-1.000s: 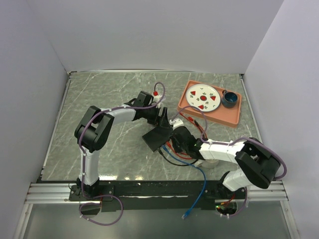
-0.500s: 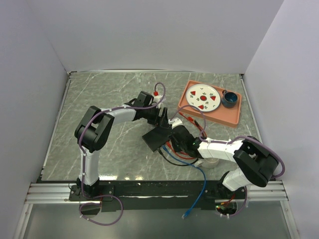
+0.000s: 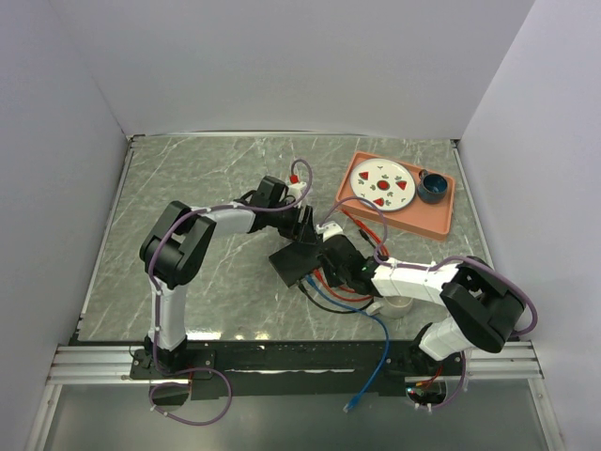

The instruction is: Insert the plug into the switch port

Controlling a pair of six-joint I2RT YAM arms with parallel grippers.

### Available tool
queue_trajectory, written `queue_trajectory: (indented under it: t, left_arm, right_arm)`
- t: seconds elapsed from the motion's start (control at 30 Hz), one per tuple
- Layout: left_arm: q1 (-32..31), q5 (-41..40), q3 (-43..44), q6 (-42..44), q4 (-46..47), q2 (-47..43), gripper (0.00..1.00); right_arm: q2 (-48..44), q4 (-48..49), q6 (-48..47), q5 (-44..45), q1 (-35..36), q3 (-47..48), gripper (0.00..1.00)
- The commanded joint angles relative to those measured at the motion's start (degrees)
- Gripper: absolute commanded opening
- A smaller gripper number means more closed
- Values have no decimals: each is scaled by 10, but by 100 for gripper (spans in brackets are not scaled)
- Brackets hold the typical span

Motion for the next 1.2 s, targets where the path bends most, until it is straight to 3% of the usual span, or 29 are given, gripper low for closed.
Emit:
queue_trajectory:
  t: [0.0,1.17]
  left_arm:
    - [-34,60,-41,-15,-38,-1,66]
    - [-97,96,-140,-71,40,-59,52]
  right_arm:
    - [-4,55,3,29,2,39,0]
    - [37,111,-47,51,-4,134,0]
